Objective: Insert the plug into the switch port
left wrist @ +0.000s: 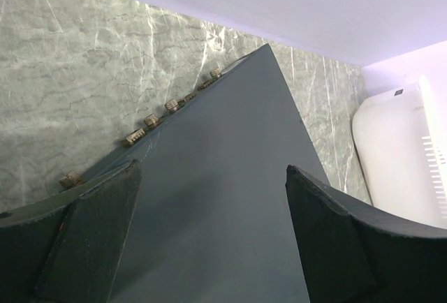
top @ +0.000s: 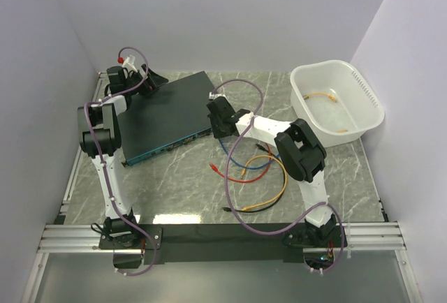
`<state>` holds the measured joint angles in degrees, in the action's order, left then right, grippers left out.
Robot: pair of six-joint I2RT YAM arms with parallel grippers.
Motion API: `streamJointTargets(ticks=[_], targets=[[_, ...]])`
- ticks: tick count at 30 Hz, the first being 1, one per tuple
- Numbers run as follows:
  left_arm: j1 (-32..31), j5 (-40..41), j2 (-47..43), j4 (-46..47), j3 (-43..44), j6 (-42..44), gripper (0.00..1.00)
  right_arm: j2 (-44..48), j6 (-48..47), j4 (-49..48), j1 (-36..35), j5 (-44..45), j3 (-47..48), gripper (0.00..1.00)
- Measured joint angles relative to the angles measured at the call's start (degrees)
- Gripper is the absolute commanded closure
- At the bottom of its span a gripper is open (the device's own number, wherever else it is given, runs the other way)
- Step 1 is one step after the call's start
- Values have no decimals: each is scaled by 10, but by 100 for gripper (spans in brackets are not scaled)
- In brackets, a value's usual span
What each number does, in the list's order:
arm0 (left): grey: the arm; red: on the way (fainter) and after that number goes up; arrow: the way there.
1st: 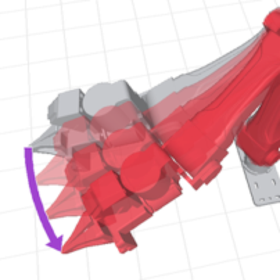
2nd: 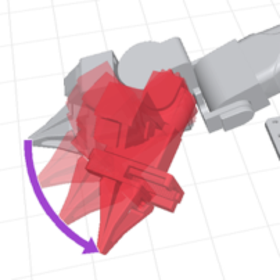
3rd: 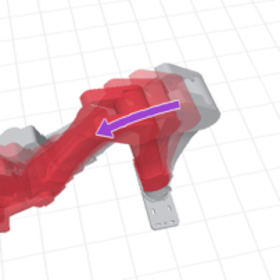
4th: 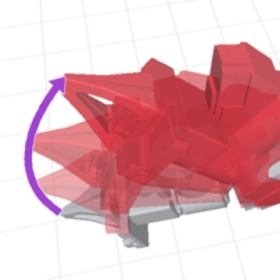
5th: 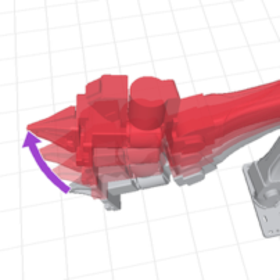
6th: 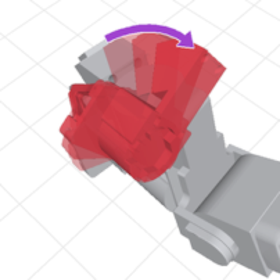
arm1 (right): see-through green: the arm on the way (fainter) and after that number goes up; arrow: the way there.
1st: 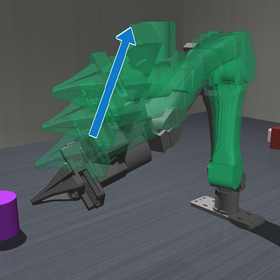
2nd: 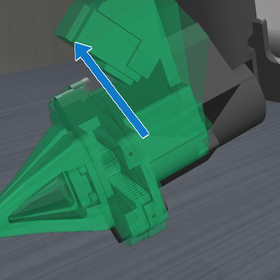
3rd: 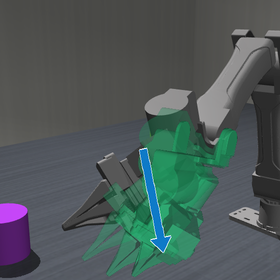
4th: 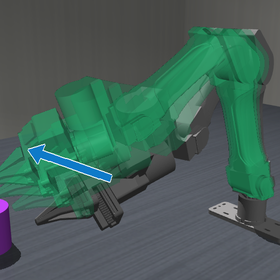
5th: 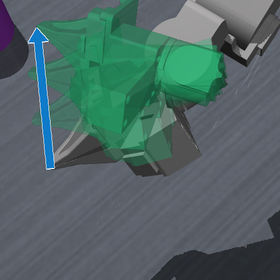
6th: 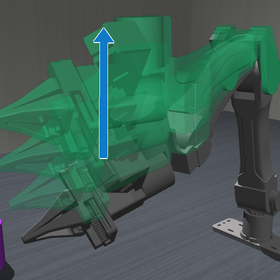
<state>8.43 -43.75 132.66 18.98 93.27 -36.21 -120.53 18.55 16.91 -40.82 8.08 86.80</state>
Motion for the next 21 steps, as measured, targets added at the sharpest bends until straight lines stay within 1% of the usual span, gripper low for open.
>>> streamJointTargets(ticks=[11, 21], targets=[[1, 0, 2, 0, 1, 0, 12, -14, -5, 48, 1, 0, 40, 100], [1, -1, 4, -2, 5, 0, 13, -15, -5, 50, 2, 0, 42, 100]])
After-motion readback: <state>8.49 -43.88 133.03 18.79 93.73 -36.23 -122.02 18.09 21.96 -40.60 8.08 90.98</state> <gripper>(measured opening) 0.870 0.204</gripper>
